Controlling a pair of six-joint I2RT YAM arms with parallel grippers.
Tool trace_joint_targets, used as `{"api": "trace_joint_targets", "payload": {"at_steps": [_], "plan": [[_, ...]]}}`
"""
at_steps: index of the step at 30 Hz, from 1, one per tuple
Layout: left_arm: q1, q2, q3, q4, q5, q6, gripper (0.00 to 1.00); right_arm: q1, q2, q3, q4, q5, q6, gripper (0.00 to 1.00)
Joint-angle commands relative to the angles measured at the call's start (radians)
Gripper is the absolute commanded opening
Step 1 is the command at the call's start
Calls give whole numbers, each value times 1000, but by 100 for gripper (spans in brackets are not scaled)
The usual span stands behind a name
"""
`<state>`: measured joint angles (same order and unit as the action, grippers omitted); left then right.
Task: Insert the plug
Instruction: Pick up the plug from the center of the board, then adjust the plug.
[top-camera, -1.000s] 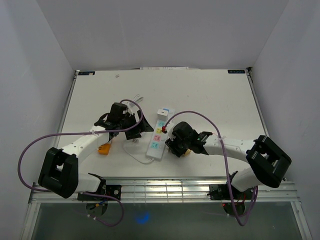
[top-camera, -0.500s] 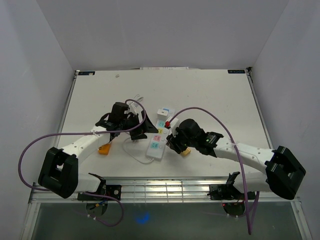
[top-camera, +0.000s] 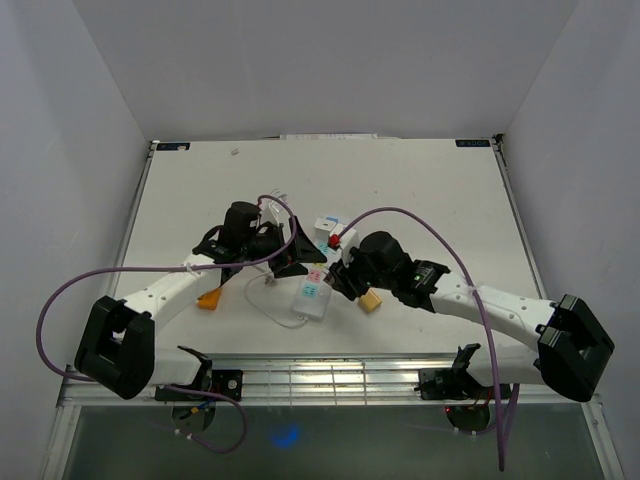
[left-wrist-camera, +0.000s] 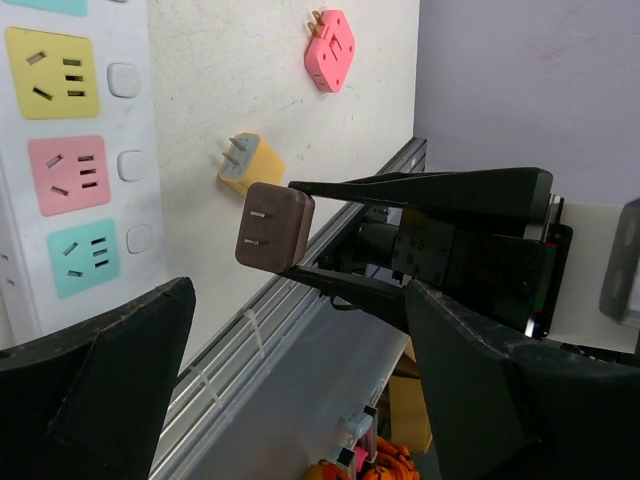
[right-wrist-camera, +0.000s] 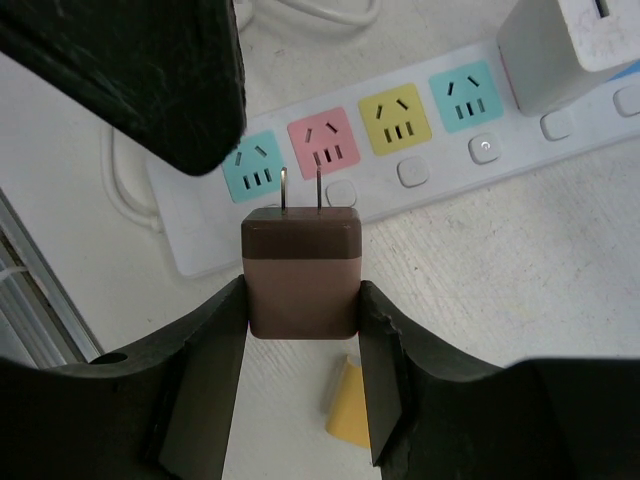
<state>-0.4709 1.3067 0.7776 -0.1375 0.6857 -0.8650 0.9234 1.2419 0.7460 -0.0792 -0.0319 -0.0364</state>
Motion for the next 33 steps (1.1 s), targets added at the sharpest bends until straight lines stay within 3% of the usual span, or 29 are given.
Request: {"api": "trace_joint_targets", "payload": {"at_steps": [1, 17, 20, 22, 25, 31, 33], "plan": [[-8, -20, -15, 48, 35, -20, 96, 5, -30, 61, 61, -31, -3, 34], [-48, 103, -14, 183, 64, -97, 83, 5, -55, 70, 114, -68, -17, 34], [-51, 109, -26, 213, 72, -115, 71, 3, -41, 78, 107, -79, -22, 34], [-51, 109, -29, 220, 75, -117, 56, 5, -39, 73, 113, -79, -23, 34], [-51, 108, -29, 226, 80, -120, 44, 3, -39, 69, 114, -76, -26, 34], [-51, 108, -32, 234, 86, -124, 30, 3, -44, 55, 125, -83, -30, 36], [-51, 108, -35, 242, 87, -127, 17, 3, -44, 52, 128, -82, -30, 38]]}}
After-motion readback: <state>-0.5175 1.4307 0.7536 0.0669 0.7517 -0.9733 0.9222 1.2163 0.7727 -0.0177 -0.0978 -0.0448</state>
